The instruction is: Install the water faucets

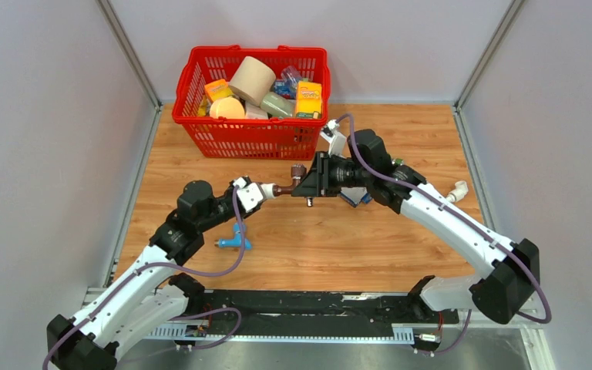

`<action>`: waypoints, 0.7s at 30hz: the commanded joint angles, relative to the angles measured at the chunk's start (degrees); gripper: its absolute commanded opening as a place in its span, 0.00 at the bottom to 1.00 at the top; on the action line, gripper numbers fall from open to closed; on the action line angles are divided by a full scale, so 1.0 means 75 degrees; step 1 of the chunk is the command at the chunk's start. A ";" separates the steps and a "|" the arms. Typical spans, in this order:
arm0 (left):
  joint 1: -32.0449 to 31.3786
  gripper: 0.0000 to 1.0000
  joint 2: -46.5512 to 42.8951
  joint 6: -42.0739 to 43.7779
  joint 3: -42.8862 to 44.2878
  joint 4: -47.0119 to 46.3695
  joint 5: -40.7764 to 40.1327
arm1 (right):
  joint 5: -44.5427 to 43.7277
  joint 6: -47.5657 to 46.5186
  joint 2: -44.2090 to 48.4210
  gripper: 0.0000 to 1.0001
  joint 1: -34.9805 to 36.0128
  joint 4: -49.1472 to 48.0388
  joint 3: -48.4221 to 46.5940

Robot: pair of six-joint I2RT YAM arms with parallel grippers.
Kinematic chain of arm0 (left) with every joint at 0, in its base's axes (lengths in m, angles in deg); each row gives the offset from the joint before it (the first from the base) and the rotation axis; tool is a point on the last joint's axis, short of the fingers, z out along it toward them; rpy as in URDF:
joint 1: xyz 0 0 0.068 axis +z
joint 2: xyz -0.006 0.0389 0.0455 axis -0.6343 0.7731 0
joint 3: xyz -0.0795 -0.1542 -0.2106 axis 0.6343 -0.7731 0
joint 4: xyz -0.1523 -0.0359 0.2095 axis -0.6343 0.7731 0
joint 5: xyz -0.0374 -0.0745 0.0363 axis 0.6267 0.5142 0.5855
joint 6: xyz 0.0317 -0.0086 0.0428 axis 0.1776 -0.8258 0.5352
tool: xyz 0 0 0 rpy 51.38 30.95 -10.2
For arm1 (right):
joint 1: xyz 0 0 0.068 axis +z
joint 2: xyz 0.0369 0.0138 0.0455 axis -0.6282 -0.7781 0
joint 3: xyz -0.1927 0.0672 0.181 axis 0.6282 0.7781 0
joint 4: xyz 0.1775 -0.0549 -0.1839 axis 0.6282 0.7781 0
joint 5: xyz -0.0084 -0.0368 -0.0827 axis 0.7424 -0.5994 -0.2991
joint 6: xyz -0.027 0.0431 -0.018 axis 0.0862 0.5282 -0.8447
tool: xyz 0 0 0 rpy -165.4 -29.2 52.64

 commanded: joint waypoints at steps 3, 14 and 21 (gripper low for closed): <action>-0.0182 0.00 -0.0674 0.0058 -0.0106 -0.1270 -0.0299 | -0.0562 0.3689 -0.0500 0.27 -0.0281 -0.0773 0.0074; -0.0066 0.00 -0.0147 -0.0165 0.0269 -0.0685 0.0262 | -0.0893 -0.0431 0.0390 0.87 -0.0386 -0.0879 -0.0688; 0.0145 0.00 0.0228 -0.0434 0.0526 -0.0567 0.1210 | -0.0646 -0.5024 0.2099 0.98 -0.0386 -0.1043 0.0165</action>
